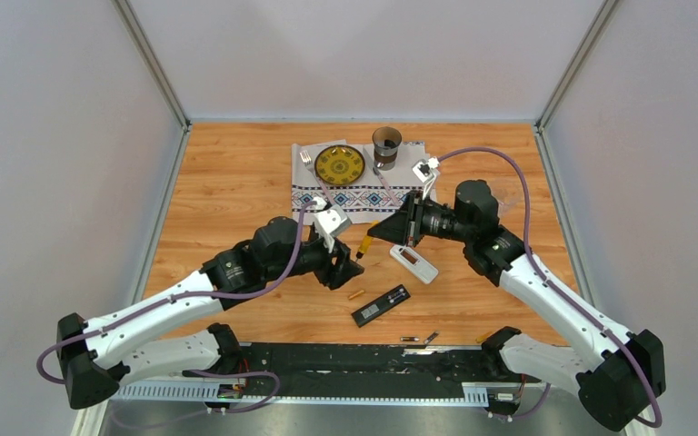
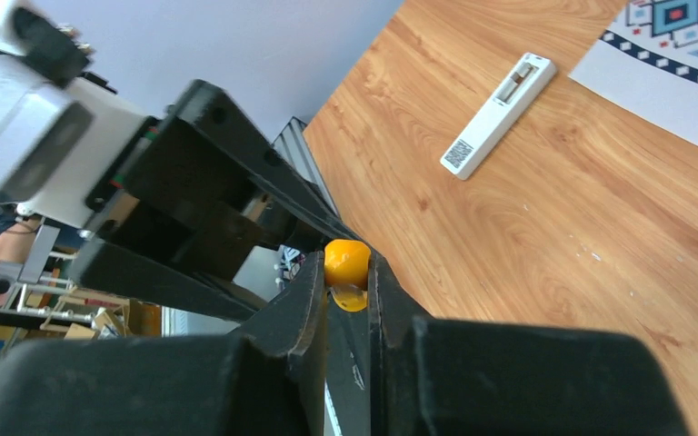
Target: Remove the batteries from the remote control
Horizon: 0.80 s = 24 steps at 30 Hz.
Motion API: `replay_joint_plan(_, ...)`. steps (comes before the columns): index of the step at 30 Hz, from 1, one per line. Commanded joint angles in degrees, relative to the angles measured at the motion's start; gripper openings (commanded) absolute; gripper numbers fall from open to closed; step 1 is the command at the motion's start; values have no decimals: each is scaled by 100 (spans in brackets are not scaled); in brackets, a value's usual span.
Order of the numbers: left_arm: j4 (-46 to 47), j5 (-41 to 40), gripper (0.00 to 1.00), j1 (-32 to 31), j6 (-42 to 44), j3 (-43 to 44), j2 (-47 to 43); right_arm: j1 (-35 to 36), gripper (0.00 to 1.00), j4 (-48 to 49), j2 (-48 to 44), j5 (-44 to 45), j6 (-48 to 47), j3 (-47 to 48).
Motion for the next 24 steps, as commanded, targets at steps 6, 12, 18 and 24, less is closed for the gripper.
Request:
replay_joint_plan(6, 216, -256, 67, -14, -522, -751, -122, 18, 0, -1079, -305, 1645, -713, 4)
replay_joint_plan(12, 321, -247, 68, -198, -628, -875, 685, -43, 0, -1422, -455, 2559, -626, -399)
replay_joint_plan(18, 225, -440, 68, -900, -417, -322, 2020, -393, 0, -1730, -490, 2692, -687, -681)
replay_joint_plan(24, -30, -975, 68, -1471, -355, 179, 2935, -816, 0, -2029, -648, 2622, -828, -831)
